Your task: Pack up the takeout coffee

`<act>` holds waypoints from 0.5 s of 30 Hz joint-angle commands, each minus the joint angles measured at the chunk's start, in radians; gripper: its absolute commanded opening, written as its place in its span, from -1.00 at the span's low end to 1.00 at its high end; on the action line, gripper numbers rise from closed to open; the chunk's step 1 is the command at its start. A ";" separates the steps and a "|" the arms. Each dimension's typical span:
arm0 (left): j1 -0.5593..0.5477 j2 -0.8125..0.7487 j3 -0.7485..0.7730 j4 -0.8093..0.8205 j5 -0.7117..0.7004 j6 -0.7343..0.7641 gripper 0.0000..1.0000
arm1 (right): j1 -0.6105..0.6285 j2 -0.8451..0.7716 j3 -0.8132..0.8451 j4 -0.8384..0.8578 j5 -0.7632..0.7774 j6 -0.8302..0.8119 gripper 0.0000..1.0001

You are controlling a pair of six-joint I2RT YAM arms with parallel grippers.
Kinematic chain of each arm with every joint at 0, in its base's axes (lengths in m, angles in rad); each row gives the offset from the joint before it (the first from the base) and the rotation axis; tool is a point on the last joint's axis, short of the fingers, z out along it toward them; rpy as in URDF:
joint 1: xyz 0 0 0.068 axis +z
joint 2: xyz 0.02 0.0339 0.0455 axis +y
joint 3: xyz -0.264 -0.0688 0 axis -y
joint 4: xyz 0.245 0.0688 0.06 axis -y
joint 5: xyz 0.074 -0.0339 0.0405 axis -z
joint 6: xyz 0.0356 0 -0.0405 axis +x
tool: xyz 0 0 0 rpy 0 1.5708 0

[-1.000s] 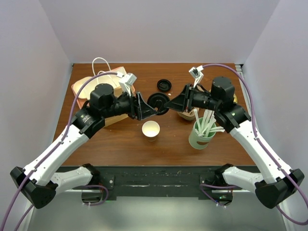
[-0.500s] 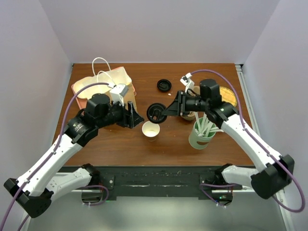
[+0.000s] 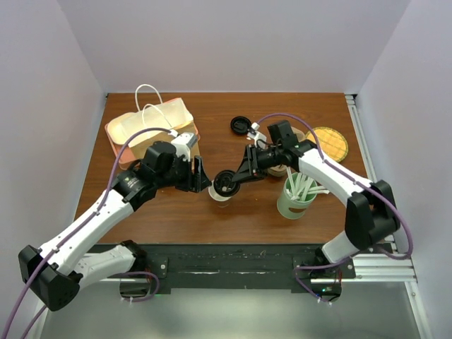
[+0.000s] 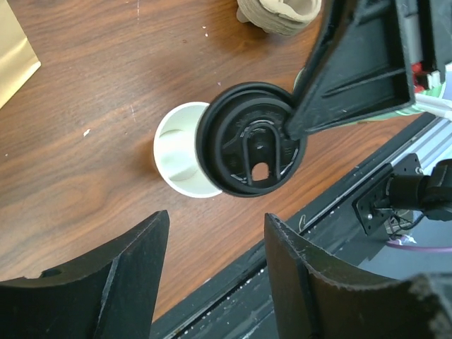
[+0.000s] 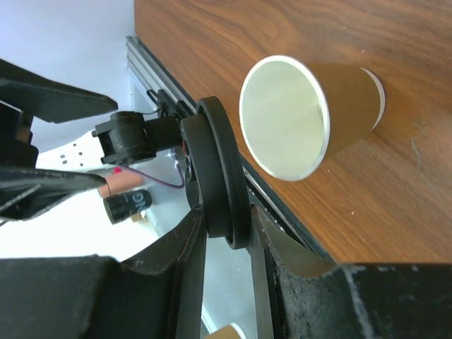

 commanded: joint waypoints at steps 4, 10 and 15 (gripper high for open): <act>0.005 0.043 -0.020 0.093 -0.015 0.002 0.23 | 0.003 0.123 0.133 -0.112 -0.080 -0.111 -0.49; 0.005 0.062 -0.046 0.116 -0.018 -0.004 0.22 | 0.002 0.172 0.154 -0.101 -0.122 -0.123 -0.48; 0.005 0.078 -0.058 0.114 -0.031 -0.004 0.20 | 0.002 0.197 0.166 -0.101 -0.140 -0.134 -0.49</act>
